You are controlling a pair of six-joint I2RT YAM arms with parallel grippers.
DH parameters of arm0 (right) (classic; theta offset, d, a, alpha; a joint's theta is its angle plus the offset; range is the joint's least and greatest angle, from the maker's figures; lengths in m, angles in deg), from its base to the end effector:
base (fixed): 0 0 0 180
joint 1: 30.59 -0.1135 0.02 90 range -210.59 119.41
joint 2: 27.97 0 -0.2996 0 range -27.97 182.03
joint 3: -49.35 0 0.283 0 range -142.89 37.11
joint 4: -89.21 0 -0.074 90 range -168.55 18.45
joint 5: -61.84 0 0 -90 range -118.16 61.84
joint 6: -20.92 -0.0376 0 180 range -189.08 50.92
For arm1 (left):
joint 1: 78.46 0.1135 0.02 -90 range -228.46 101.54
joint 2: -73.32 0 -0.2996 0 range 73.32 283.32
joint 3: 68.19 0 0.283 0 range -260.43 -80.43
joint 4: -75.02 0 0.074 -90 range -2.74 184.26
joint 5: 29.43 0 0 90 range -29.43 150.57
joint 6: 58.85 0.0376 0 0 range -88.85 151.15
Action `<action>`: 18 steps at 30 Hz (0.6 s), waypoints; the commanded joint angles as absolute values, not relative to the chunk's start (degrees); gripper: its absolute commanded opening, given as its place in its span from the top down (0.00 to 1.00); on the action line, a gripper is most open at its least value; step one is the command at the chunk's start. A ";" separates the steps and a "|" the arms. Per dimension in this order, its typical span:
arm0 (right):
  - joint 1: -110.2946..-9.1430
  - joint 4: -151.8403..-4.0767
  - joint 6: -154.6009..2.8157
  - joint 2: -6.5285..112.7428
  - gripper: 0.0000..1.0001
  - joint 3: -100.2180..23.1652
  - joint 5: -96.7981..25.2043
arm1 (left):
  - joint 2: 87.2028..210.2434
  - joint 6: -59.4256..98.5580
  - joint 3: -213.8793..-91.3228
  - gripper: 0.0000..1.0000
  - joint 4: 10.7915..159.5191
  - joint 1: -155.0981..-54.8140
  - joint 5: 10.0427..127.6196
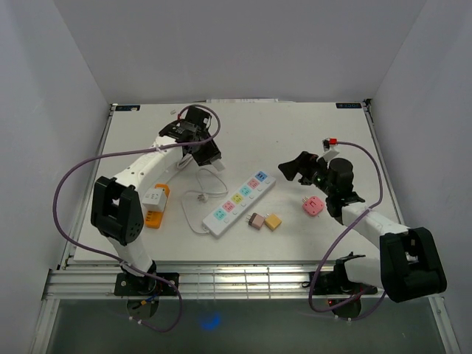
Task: Insert the plug
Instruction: Move the socket to the center of the board, then insert the plug into the socket.
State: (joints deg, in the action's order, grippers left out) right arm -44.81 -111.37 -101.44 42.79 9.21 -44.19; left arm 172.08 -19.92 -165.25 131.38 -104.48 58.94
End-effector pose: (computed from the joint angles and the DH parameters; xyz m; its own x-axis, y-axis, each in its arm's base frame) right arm 0.2623 0.0772 0.2330 -0.4102 0.4267 -0.8060 -0.3316 0.7535 0.5677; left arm 0.3667 -0.1778 0.3065 -0.8098 -0.4700 -0.3512 -0.3262 0.8582 -0.3964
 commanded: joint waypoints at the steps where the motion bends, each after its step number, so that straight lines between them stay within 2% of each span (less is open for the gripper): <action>1: -44.48 -111.60 -99.23 39.01 0.04 11.70 -38.27 | 173.06 -17.55 -169.81 1.00 131.11 -105.87 57.14; 18: -44.48 -116.08 -100.89 32.94 0.05 19.70 -35.28 | 184.93 -17.54 -183.96 1.00 135.51 -113.69 46.61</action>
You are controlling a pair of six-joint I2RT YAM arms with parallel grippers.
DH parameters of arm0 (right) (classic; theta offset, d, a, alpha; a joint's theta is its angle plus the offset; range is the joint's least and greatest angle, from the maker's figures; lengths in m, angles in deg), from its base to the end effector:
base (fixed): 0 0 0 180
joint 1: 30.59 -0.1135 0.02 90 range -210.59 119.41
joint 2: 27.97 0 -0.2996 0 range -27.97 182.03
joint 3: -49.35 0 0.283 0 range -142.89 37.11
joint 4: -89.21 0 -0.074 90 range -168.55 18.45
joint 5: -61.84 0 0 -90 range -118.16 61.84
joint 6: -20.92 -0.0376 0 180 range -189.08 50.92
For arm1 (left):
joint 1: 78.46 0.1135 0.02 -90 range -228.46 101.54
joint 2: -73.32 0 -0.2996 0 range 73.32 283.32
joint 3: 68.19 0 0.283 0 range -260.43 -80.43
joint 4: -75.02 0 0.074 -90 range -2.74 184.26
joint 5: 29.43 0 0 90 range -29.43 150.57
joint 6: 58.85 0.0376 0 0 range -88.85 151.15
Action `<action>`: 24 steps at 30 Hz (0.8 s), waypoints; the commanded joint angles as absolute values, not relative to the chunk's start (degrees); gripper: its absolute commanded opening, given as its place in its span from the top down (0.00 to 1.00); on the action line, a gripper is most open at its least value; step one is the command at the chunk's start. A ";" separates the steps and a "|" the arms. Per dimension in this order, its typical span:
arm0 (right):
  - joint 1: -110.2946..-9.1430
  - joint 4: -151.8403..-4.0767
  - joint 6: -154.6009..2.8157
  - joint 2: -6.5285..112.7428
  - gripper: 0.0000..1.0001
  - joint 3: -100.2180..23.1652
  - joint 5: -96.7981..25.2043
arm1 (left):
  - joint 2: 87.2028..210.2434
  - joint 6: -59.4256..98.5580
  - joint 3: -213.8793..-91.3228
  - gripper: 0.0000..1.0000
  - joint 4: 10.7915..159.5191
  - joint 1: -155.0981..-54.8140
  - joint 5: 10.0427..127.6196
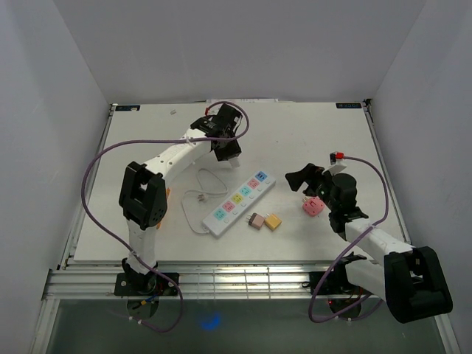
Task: Insert the plug
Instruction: Insert the plug into the socket.
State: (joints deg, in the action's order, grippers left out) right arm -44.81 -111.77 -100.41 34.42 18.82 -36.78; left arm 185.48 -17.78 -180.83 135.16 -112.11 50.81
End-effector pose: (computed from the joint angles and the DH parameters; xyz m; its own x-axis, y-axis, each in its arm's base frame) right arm 0.2222 0.0621 0.2086 -0.3568 0.4399 -0.8241 -0.2342 0.8119 0.5348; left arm 0.3965 -0.2563 0.2975 -0.8300 -0.3401 -0.4422 -0.2297 0.9307 -0.2847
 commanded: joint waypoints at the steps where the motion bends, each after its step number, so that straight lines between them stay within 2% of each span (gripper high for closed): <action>1: -44.48 -116.43 -101.16 32.85 0.05 20.31 -35.36 | 185.20 -17.81 -184.40 1.00 135.60 -114.22 45.64; 7: -44.48 -117.75 -101.60 32.58 0.05 21.46 -34.75 | 186.08 -24.30 -186.96 1.00 140.07 -115.54 44.14; 16: -44.48 -117.93 -102.21 31.88 0.06 21.99 -33.96 | 187.40 -42.22 -189.32 1.00 149.47 -118.71 42.91; 24: -44.48 -117.23 -102.56 30.83 0.06 22.25 -32.55 | 191.09 -47.07 -193.89 1.00 152.74 -122.14 40.09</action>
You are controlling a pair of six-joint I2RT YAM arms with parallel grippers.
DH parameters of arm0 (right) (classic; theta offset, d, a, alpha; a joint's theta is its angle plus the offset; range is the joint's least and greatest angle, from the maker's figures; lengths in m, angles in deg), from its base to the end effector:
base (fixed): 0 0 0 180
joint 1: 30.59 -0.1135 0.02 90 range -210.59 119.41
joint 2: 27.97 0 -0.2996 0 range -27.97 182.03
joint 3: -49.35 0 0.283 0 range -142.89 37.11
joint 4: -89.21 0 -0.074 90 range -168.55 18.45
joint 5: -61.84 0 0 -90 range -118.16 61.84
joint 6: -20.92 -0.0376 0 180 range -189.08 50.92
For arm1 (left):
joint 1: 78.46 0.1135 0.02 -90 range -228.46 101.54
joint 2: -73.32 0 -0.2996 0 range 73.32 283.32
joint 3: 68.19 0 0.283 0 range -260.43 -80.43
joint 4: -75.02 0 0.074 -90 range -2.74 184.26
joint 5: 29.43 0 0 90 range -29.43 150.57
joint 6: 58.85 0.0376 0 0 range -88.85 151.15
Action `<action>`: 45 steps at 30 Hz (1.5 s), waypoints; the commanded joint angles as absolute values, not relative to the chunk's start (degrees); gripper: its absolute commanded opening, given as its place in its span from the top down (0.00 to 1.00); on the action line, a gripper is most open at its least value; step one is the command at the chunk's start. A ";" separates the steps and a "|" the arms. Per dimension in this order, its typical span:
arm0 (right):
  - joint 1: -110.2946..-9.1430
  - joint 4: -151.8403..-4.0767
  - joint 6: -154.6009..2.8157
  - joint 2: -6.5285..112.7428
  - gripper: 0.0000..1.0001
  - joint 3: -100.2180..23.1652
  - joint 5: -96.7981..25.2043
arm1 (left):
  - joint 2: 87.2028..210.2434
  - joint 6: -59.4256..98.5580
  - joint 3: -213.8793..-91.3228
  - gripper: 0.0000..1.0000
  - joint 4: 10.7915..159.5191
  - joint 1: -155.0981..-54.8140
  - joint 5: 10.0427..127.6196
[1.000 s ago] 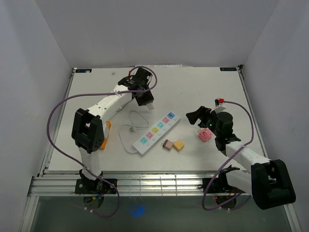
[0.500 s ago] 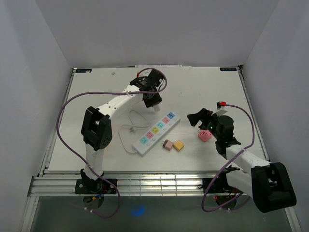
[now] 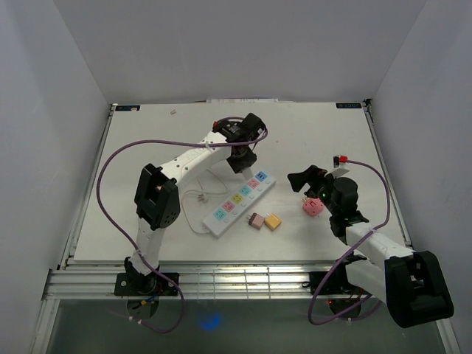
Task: Insert the plug
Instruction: Insert the plug into the socket.
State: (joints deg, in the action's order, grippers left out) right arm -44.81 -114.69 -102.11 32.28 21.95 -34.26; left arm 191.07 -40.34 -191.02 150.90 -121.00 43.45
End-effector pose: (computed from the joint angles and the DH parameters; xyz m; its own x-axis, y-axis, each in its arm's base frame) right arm 0.2114 0.0577 0.2028 -0.3150 0.4793 -0.8192 -0.2079 0.8073 0.5523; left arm 0.3593 -0.3147 0.2999 -0.7660 -0.5271 -0.3680 -0.4773 0.8498 -0.2236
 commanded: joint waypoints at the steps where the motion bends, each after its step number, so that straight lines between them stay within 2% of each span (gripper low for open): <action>1: -44.48 -117.05 -102.56 30.83 0.06 22.34 -32.38 | 191.44 -47.51 -194.25 1.00 152.82 -122.31 40.00; 13: -44.48 -116.44 -102.91 30.21 0.07 22.43 -31.58 | 196.54 -52.70 -200.75 1.00 157.74 -125.04 35.96; 45: -44.48 -116.52 -103.27 30.47 0.07 22.34 -31.85 | 199.18 -56.66 -200.84 1.00 157.84 -126.18 34.82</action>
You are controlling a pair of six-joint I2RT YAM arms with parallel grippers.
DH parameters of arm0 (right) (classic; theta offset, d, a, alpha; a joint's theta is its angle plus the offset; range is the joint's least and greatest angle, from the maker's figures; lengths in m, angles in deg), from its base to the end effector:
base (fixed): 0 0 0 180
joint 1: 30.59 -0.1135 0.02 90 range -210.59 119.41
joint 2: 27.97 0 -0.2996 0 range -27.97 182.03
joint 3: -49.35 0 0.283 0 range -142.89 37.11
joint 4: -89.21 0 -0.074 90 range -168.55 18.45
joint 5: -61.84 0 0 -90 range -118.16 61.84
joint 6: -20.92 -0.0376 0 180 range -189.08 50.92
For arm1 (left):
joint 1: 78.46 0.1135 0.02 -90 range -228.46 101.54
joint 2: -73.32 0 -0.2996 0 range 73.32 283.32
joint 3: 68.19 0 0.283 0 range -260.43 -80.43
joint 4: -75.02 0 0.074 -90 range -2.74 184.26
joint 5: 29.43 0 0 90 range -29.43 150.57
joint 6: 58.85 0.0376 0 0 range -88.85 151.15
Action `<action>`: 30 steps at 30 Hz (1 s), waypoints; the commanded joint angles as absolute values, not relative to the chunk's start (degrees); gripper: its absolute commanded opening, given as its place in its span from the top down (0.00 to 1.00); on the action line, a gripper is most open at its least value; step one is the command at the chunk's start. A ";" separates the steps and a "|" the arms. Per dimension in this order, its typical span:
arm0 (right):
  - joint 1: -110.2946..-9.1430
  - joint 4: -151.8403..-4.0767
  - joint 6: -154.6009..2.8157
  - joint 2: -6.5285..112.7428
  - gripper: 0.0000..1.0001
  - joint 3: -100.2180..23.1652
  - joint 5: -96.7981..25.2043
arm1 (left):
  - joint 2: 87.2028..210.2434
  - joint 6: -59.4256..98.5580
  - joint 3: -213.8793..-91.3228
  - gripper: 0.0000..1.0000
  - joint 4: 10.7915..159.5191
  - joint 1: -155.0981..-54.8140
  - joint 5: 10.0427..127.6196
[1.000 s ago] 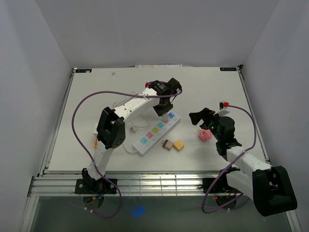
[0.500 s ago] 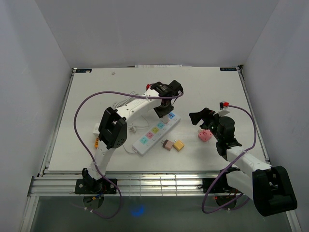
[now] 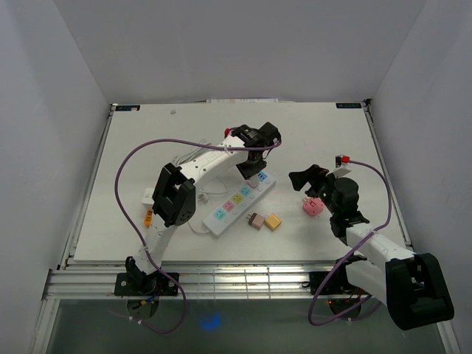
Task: Insert the plug
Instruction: Insert the plug into the socket.
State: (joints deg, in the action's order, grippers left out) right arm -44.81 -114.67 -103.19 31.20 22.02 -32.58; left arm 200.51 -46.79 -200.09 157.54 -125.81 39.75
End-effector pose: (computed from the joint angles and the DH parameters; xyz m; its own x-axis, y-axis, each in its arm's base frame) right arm 0.2099 0.0562 0.2060 -0.2900 0.5033 -0.8140 -0.1888 0.8038 0.5642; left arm 0.3528 -0.3632 0.2687 -0.7609 -0.5231 -0.3839 -0.5146 0.8469 -0.1339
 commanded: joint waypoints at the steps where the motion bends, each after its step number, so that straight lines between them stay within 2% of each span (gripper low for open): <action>1: -44.48 -116.61 -103.27 30.47 0.07 22.34 -31.85 | 199.26 -56.74 -200.76 1.00 157.84 -126.18 34.91; 30: -44.48 -116.70 -103.36 31.09 0.07 22.34 -32.02 | 200.32 -65.09 -200.05 1.00 163.11 -127.15 29.37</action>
State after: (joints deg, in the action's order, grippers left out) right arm -44.81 -114.67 -103.19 31.20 22.02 -32.60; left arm 200.54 -63.53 -198.89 161.19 -126.68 33.22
